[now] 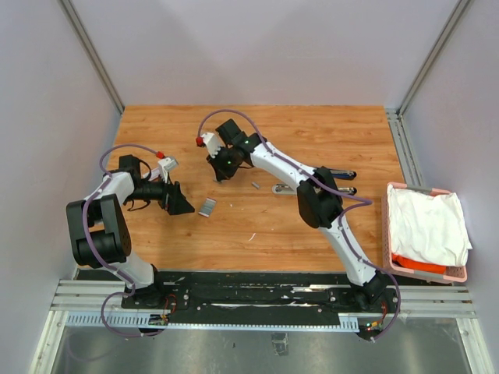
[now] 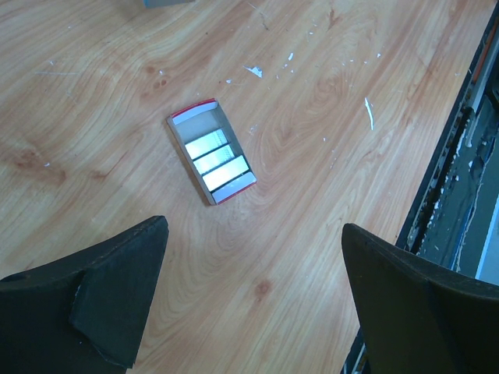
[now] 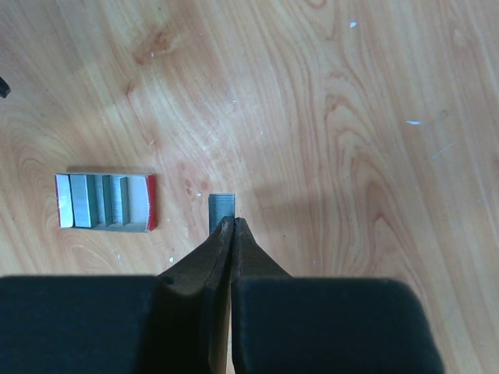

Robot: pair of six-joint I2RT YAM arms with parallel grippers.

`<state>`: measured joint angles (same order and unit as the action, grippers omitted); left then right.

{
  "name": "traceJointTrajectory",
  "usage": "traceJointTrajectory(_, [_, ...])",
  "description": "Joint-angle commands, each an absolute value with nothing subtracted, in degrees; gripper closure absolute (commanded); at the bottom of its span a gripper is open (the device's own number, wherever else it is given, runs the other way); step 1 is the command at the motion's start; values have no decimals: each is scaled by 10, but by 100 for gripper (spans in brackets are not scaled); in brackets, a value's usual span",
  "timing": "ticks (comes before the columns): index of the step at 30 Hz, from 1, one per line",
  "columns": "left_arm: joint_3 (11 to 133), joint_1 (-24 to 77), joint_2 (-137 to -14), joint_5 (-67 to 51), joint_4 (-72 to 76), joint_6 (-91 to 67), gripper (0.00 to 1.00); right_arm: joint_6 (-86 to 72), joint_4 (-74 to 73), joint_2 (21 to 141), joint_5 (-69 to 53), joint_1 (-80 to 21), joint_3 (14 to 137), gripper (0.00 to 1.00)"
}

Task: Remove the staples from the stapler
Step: Place the staple in the staple box.

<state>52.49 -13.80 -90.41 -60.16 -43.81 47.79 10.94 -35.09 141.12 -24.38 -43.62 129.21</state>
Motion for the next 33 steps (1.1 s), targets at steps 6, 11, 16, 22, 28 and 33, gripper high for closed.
traceJointTrajectory(6, [523,-142,-907,-615,-443,492,2,111,-359,1370,-259,-460,1261,99])
traceJointTrajectory(11, [522,-142,-903,-616,-443,491,2,123,-359,1369,-250,-472,1252,99])
traceJointTrajectory(16, [523,-142,-902,-617,-445,493,2,133,-359,1369,-240,-486,1242,99])
traceJointTrajectory(22, [523,-143,-900,-618,-447,496,2,146,-359,1369,-227,-501,1237,99])
traceJointTrajectory(28, [522,-143,-899,-618,-449,499,2,160,-359,1373,-207,-511,1236,99])
traceJointTrajectory(33, [522,-142,-898,-619,-450,501,2,174,-358,1376,-190,-518,1235,99])
